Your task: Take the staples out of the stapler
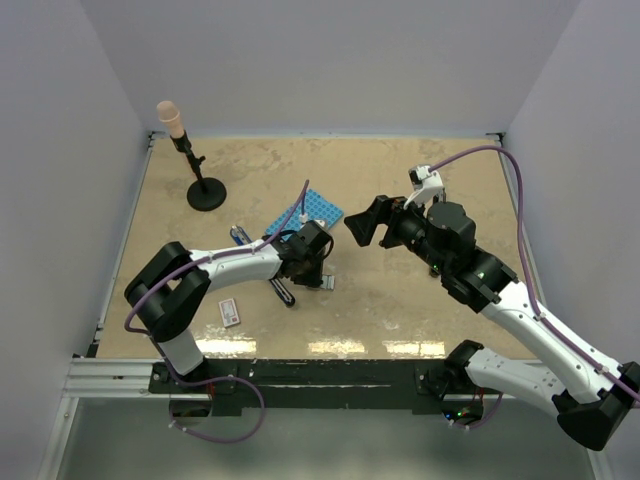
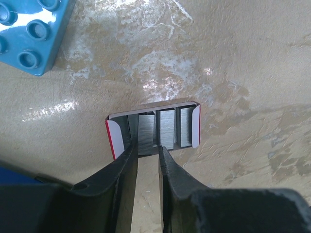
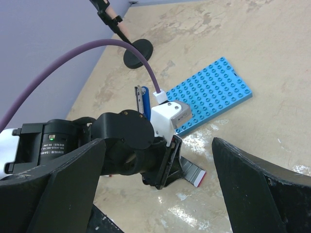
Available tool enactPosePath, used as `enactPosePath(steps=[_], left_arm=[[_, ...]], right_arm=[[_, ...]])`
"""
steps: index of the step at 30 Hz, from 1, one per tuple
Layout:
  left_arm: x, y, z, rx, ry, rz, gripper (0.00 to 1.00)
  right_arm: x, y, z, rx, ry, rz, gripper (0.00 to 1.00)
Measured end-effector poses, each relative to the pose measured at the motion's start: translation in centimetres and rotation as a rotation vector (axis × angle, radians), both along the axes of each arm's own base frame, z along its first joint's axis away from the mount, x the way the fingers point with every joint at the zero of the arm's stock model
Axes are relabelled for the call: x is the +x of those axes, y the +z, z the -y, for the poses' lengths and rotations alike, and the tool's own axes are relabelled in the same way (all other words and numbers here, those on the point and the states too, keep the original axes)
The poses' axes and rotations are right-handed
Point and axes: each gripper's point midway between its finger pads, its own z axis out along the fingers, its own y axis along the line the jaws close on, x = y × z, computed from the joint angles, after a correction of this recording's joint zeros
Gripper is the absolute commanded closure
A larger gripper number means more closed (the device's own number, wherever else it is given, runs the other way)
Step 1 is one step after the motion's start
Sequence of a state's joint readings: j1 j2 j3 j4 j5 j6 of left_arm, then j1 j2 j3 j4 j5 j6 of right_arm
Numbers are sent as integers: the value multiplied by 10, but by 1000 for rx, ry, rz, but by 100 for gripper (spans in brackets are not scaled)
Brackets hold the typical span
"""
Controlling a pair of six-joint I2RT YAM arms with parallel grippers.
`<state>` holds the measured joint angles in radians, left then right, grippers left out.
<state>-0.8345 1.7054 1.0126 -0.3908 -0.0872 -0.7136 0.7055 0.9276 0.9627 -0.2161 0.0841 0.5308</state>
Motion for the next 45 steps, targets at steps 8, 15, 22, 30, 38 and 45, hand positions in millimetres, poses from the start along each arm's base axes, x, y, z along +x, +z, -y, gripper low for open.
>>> enactPosePath(steps=[8, 15, 22, 30, 38, 45], left_arm=[[1, 15, 3, -47, 2, 14, 67], [23, 62, -16, -164, 77, 89, 64], [33, 82, -106, -194, 303, 164, 67], [11, 60, -190, -91, 583, 89, 87], [-26, 44, -256, 39, 942, -36, 99], [-59, 18, -269, 96, 1068, -186, 100]], right_arm=[[1, -13, -3, -20, 10, -15, 4], [4, -42, -13, -101, 70, -43, 9], [10, -99, -33, -183, 146, -141, 12], [9, -183, -52, -346, 240, -274, 12], [-2, -230, -75, -478, 343, -313, 13], [-32, -228, -135, -514, 446, -243, 16]])
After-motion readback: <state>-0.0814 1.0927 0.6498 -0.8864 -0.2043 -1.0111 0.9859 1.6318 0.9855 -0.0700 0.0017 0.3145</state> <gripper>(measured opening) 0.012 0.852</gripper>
